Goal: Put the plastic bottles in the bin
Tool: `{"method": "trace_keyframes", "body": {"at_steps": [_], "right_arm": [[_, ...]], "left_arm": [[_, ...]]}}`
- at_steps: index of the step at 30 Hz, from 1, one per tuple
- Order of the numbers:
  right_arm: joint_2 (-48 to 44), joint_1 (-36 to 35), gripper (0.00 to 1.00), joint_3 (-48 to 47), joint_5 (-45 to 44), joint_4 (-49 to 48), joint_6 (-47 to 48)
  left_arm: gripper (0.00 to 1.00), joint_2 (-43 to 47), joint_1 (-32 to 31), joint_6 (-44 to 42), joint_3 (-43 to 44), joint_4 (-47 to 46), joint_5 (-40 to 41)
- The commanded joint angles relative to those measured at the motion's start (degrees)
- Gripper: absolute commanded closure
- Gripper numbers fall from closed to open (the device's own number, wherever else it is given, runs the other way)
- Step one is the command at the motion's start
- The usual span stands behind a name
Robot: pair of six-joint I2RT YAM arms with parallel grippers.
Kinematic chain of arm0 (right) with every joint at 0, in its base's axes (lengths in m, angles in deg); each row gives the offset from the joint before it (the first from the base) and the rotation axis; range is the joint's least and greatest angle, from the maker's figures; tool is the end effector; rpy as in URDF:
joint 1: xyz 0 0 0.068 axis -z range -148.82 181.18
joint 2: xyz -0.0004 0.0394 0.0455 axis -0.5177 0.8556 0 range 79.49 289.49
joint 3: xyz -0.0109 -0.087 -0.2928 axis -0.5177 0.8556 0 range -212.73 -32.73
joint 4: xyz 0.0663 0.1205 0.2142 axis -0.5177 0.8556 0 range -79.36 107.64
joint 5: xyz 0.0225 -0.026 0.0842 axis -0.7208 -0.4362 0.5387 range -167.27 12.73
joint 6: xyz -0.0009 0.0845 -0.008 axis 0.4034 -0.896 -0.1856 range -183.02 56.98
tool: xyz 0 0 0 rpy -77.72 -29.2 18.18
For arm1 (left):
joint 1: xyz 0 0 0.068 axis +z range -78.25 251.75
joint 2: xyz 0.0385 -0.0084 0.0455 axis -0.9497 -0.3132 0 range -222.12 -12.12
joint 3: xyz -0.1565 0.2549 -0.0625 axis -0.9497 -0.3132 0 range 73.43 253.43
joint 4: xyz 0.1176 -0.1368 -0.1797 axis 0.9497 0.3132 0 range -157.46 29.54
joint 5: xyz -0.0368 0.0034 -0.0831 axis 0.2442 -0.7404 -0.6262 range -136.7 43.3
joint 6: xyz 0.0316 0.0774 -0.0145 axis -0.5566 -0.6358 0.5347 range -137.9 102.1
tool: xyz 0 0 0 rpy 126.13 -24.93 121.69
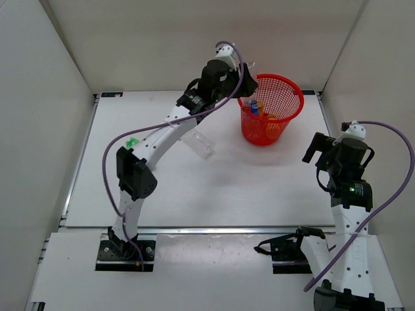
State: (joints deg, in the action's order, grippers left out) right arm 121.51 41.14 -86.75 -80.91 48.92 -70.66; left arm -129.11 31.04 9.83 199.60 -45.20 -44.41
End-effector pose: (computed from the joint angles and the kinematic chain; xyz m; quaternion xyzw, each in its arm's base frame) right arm 0.1488 -0.0309 0.3552 0.1465 0.8363 -0.0376 0.5269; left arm 0.3999 -0.3400 0.4424 0.0761 0.7793 -0.3367 0.5230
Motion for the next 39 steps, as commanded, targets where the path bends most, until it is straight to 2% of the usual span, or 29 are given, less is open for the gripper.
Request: {"method": "trace_keyframes", "body": {"at_steps": [1,8,10,12,13,14,15,16,21,23,26,28,30,31,33,36,38,39], "right_arm": [[-1.7,0.5,0.01,0.7,-1.1,-0.1,-1.1],[-2.4,-0.3,0.01,3.2,4.5,-0.7,-4.4],[-2.8,-0.9,0.01,3.7,5.3,-1.0,-5.5],[-3.1,-1.6,0.01,4.6,6.0,-1.5,-5.1],[-3.1,-2.0,0.01,4.6,6.7,-1.4,-4.9],[-2.8,-2.4,0.01,4.9,6.9,-1.5,-5.3],[-2.5,-3.4,0.01,5.4,6.5,-1.8,-5.6],[-2.6,-4.1,0.01,5.7,6.5,-1.9,-5.6],[-0.8,-9.5,0.00,5.2,4.6,-2.2,-3.5],[0.3,-14.2,0.01,3.8,4.0,-2.8,-3.1],[4.6,-24.5,0.00,1.9,2.1,-4.9,-1.3],[9.5,-32.0,0.01,0.3,-1.5,-5.4,0.6],[13.6,-38.4,0.01,-1.9,-4.5,-7.4,2.2],[16.7,-41.1,0.01,-2.8,-2.6,-8.6,4.1],[23.3,-43.0,0.01,-5.1,1.5,-12.6,5.3],[32.9,-42.9,0.01,-10.5,8.6,-16.9,5.8],[39.2,-44.4,0.01,-14.9,10.7,-18.4,8.9],[43.6,-45.4,0.01,-18.1,10.9,-19.1,11.1]], "left_arm": [[0.68,-2.7,0.9,5.7,3.9,-11.2,-6.0],[0.70,-13.5,-2.6,9.7,8.5,-24.3,-0.5],[0.68,-15.4,-2.8,9.9,10.5,-24.0,0.9],[0.59,-16.3,-3.0,10.2,11.2,-23.1,1.1],[0.47,-15.9,-2.9,10.1,10.7,-22.9,0.3],[0.24,-15.5,-3.1,9.6,10.2,-22.4,-0.3],[0.15,-14.4,-3.3,8.1,9.0,-22.3,-0.6],[0.01,-13.9,-3.2,8.0,8.4,-21.0,-0.7],[0.02,-6.0,-2.5,4.9,3.8,-15.0,-1.2],[0.01,-1.1,-2.3,3.1,0.2,-11.0,-0.4],[0.01,9.6,-1.0,1.2,-12.7,-5.6,3.7],[0.01,20.0,0.4,-0.1,-26.5,-1.7,8.6],[0.01,26.8,2.8,1.4,-35.2,3.8,13.2],[0.01,31.9,4.9,2.8,-41.1,6.0,12.8],[0.01,38.3,10.3,4.5,-51.8,9.7,11.5],[0.01,50.3,16.0,8.1,-63.7,15.5,13.9],[0.01,58.9,20.0,9.7,-69.0,19.0,14.0],[0.01,60.4,22.8,9.9,-71.0,21.2,13.9]]}}
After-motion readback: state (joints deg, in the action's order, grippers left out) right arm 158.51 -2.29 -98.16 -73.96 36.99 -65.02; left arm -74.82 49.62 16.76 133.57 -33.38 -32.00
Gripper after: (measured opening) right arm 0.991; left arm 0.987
